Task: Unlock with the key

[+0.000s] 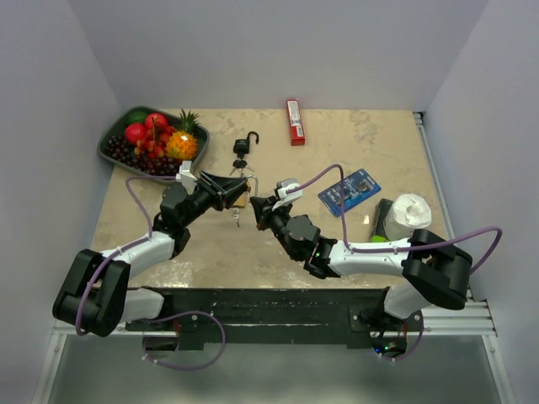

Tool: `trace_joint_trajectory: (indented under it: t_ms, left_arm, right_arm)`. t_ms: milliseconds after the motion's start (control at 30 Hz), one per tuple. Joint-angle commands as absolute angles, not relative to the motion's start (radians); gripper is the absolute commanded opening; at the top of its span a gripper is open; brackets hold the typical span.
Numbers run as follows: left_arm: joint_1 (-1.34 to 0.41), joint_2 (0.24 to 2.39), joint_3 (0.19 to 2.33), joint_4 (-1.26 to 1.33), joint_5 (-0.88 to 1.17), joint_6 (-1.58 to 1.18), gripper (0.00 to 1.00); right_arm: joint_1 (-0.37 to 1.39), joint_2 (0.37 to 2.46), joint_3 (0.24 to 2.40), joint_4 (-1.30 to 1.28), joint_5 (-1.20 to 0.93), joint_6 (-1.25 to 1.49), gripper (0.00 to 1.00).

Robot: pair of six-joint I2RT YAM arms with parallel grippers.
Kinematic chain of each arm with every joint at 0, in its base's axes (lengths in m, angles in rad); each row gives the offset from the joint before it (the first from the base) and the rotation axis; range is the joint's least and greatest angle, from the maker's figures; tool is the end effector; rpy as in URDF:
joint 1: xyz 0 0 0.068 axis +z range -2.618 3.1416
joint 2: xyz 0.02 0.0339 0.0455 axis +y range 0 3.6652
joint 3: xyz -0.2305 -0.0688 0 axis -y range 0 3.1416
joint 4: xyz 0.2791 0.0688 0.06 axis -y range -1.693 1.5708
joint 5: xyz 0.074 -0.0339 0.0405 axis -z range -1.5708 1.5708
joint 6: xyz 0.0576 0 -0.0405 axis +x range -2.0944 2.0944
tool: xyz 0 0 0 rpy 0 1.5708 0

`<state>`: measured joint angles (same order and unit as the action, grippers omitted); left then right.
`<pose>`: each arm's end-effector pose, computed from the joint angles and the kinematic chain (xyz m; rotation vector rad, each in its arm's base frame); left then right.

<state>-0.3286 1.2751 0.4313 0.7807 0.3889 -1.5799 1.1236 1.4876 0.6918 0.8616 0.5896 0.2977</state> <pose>0.2866 -0.1208 0.1573 -0.8386 1.7683 -1.6932 0.1848 0.3113 0.1938 -0.1544 1.5487 0.6907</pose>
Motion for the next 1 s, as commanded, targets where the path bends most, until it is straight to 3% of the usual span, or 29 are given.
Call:
trace_joint_trajectory:
  t_ms: [0,967]
  left_arm:
    - [-0.341,1.266,0.426,0.871,0.407,-1.606,0.0]
    - [-0.351,1.249,0.394,0.968,0.425,-1.631,0.0]
  right_arm:
    - [1.123,1.483,0.723,0.905,0.64,0.295,0.0]
    - [1.083,1.483,0.712,0.945,0.627,0.368,0.0]
